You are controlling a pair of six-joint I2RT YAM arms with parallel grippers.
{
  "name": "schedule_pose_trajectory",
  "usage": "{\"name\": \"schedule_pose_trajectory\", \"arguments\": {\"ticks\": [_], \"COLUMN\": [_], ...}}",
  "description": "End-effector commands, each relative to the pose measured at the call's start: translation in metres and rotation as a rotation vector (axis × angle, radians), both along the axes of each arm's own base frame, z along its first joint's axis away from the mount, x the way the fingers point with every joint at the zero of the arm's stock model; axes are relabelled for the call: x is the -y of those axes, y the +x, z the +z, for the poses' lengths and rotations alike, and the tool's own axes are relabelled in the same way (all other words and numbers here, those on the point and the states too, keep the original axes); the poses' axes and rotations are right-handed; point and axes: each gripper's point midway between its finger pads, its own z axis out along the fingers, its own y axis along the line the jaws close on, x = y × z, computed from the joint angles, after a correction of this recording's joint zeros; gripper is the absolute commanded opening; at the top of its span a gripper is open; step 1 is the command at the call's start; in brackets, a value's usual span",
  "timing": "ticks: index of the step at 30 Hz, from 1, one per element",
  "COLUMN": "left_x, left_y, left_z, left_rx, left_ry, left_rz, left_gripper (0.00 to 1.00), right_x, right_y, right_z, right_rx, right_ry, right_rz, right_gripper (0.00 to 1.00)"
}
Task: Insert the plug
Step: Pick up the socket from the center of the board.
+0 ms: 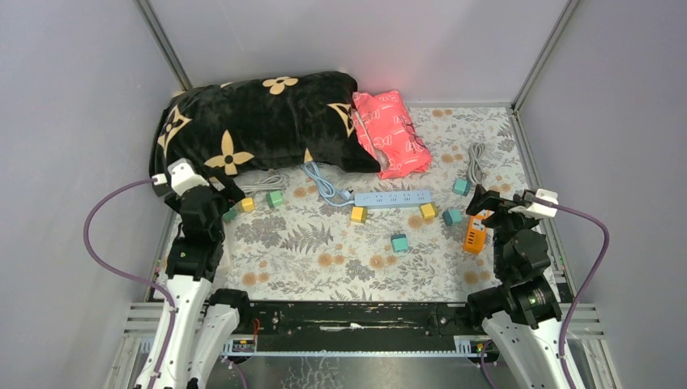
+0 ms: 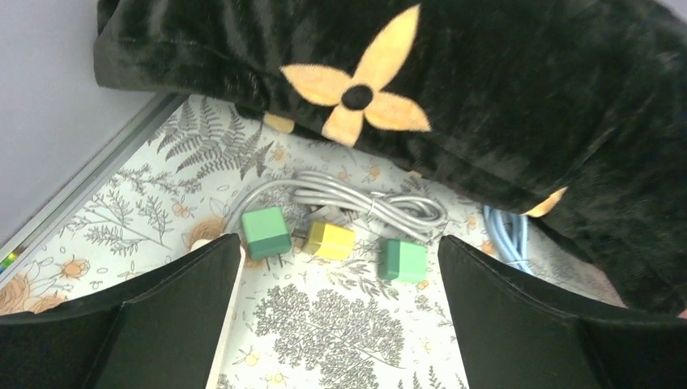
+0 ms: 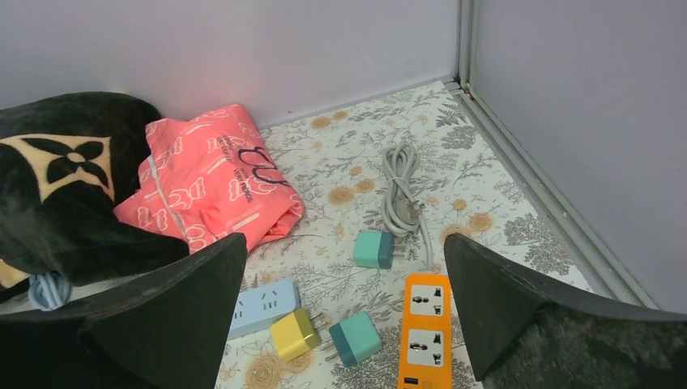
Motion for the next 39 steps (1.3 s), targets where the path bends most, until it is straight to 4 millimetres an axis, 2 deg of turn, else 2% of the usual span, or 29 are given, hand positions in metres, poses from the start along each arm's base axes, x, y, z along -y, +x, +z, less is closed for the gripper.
{"name": "schedule_pose_trajectory", "arguments": {"ticks": [1, 10, 17, 25, 32, 39], "left_x": [-0.008, -0.025, -0.050, -0.074, -0.069, -0.053], "left_y": [-0.004, -0.009, -0.020, -0.023, -0.017, -0.012], "left_z": [-0.021, -0.076, -0.109, -0.144, -0.178, -0.191], "left_rx": [-0.099, -0.294, -0.420, -0.527, -0.658, -0.689], "left_ry": [-0.014, -0.108, -0.192, -0.328, -0.421, -0.493], "left_rz": [0.065, 0.209, 0.327, 0.359, 0.279, 0.200], "left_gripper": [1.00, 1.00, 1.00, 1.00, 1.00, 0.99], "right_x": [-0.009, -0.019, -0.022, -0.020, -0.020, -0.014], "right_y": [-0.001, -0.001, -0.003, -0.006, -0.006, -0.007], "right_z": [0.016, 0.015, 0.016, 0.019, 0.020, 0.020], "right_rx": [0.071, 0.076, 0.093, 0.104, 0.106, 0.111], "right_ry": [0.013, 0.005, 0.004, 0.007, 0.004, 0.007], "right_rz": [0.046, 0.093, 0.108, 0.102, 0.104, 0.069], "right_gripper": [0.99, 0.99, 0.99, 0.99, 0.99, 0.99]}}
